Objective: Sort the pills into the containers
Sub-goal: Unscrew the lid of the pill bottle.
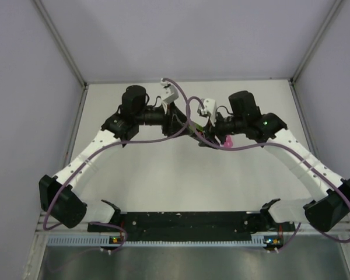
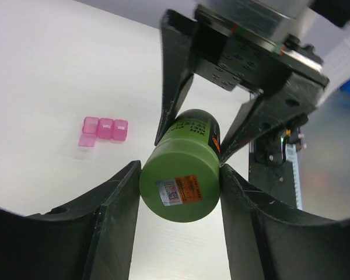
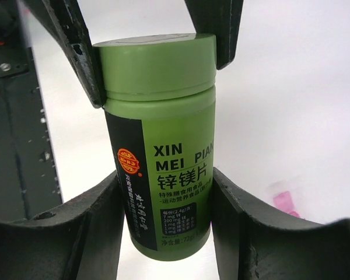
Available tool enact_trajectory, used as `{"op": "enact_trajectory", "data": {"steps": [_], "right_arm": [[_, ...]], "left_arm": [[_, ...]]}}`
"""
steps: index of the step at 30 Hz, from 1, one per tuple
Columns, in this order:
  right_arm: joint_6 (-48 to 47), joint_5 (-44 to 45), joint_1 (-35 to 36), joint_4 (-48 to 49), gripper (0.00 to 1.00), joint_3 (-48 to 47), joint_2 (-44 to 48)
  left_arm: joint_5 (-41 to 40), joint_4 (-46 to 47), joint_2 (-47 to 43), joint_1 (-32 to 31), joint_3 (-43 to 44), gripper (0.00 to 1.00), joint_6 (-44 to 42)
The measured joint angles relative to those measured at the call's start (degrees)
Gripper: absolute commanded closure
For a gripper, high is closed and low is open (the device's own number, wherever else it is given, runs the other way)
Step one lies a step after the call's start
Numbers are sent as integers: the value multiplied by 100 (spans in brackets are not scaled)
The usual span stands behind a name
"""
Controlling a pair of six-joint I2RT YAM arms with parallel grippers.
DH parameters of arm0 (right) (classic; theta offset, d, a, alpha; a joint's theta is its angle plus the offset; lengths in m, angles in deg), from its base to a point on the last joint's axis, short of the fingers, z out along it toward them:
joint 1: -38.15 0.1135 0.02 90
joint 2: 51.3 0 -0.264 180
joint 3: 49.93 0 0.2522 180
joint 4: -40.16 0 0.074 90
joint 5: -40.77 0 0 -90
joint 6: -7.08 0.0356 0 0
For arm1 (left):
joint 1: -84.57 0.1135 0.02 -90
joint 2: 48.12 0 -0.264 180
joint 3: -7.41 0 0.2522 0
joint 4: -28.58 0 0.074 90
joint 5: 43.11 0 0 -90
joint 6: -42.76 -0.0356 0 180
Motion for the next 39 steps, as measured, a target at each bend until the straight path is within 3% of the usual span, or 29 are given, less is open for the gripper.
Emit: {"op": "enact_trajectory", "data": {"steps": [5,7,8,14,19,21,27,39], "right_arm": [[68,833,111,540,100,2,24],[146,1300,199,785,100,2,22],[181,1495,236,892,100,2,15],[343,2570,413,1272,100,17,-98],[417,2922,459,1362,100,63,-122],[459,2986,452,1401,100,63,-122],[518,2682,444,1410,100,144,-118],[350,695,251,748,100,243,-15]], "left_arm": [[-933,358,55,-2,111,100,1425],[-1307,343,192,0,326,94,1985],[-1471,339,273,0,435,89,2251],[-2048,289,654,26,774,39,3259],[-2111,81,691,20,776,13,3381],[-2031,15,691,20,776,2,3239],[-1639,-144,645,39,772,1,2282],[-299,-1303,-74,140,743,1,-1156]]}}
